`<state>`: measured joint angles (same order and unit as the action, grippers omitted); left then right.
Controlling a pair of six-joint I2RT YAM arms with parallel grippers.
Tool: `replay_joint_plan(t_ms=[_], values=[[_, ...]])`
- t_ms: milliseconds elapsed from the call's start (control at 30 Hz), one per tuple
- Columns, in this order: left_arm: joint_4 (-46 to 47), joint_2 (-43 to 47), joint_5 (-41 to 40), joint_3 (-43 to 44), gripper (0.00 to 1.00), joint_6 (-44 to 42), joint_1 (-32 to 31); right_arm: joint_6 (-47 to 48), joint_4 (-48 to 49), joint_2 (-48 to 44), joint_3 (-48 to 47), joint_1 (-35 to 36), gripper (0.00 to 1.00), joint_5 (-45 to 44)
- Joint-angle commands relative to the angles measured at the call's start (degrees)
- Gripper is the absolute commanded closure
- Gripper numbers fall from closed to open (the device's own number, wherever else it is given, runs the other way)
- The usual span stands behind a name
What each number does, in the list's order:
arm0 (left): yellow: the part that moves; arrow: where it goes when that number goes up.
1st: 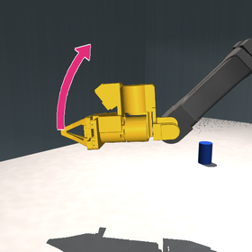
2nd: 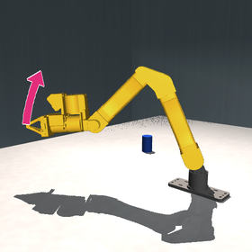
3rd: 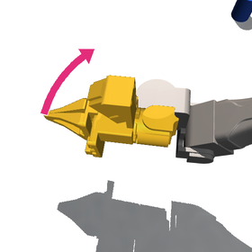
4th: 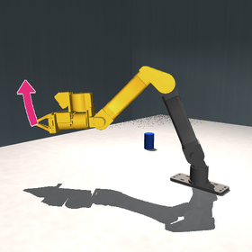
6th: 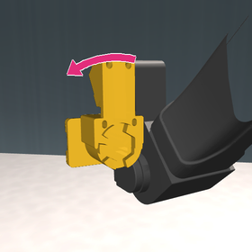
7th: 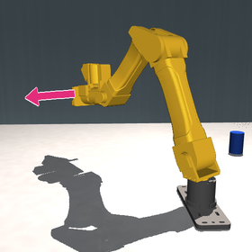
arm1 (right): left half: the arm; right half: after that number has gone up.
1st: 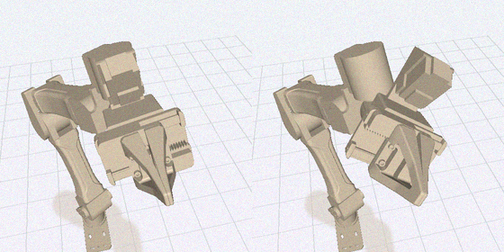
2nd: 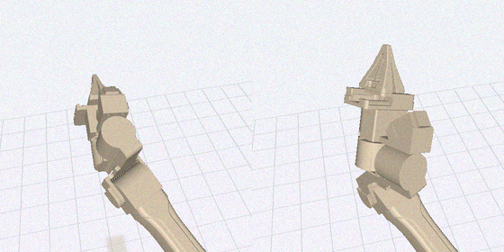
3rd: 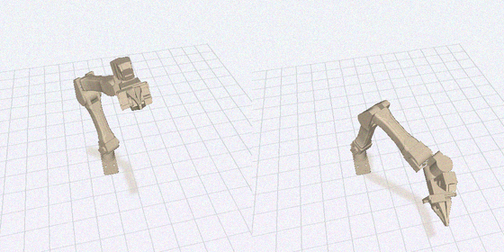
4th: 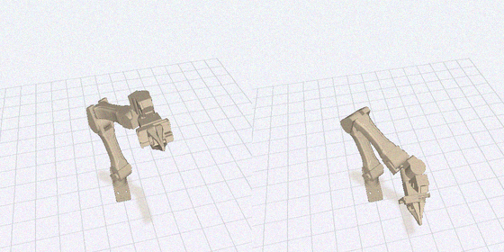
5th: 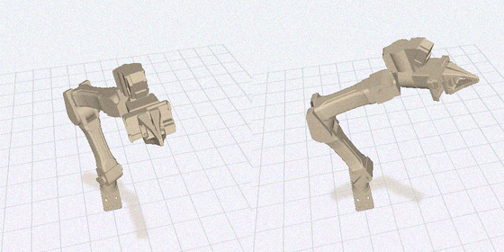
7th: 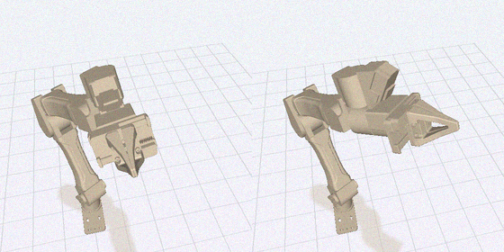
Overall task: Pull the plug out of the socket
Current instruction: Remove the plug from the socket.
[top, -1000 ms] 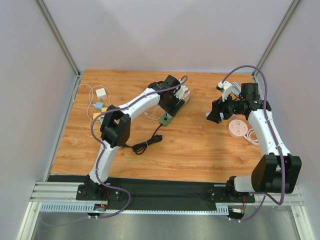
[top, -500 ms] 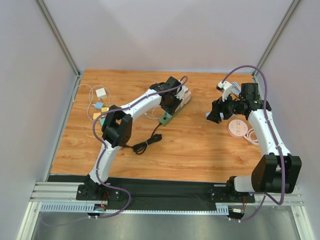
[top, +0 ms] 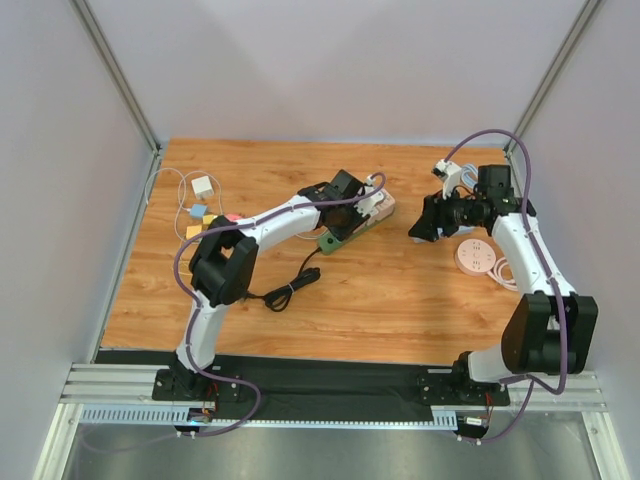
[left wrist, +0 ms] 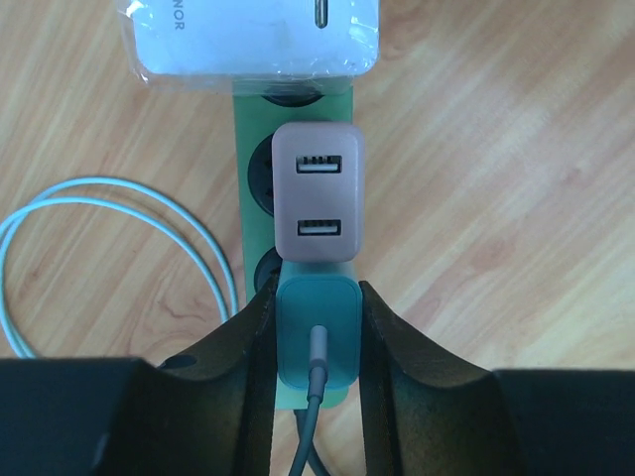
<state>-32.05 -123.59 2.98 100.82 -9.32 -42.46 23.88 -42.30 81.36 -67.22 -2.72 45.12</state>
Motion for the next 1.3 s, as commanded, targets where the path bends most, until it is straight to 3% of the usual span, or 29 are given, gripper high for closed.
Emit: replay_joint_plan(t_ms=[0, 100, 200, 233, 333, 433, 667, 933, 1267], values=[[1.11, 5.63, 7.03, -5.79, 1.00, -4.30, -1.84, -8.49, 4.85, 3.44, 0.34, 0.08, 0.40, 6.28], [1.82, 7.48, 9.67, -8.52, 1.00, -4.56, -1.93, -11.83, 6.35, 6.35, 0.34, 0.08, 0.46, 10.76], [1.99, 8.27, 12.74, -9.50, 1.00, -4.65, -2.10, -14.90, 7.93, 9.60, 0.34, 0.17, 0.59, 16.56], [1.99, 8.19, 13.18, -9.84, 1.00, -4.91, -2.36, -15.96, 8.46, 10.47, 0.16, 0.35, 0.68, 18.66], [1.29, 8.19, 14.33, -9.41, 1.00, -5.09, -2.80, -20.27, 8.73, 14.60, -1.77, 1.05, 0.79, 22.44], [1.03, 8.45, 15.21, -9.32, 1.00, -5.00, -2.89, -23.52, 8.99, 19.95, -5.27, 2.10, 0.85, 24.74], [-0.20, 8.72, 17.75, -9.06, 1.00, -5.62, -3.25, -27.83, 8.55, 27.53, -13.98, 6.41, 0.88, 23.44], [-0.29, 9.07, 18.90, -9.41, 1.00, -5.88, -3.60, -28.19, 4.08, 35.44, -19.00, 7.12, 0.89, 15.19], [1.82, 11.35, 10.47, -9.32, 1.00, -0.44, -3.69, -26.16, 2.93, 36.41, -16.89, 7.29, 0.97, -0.46]])
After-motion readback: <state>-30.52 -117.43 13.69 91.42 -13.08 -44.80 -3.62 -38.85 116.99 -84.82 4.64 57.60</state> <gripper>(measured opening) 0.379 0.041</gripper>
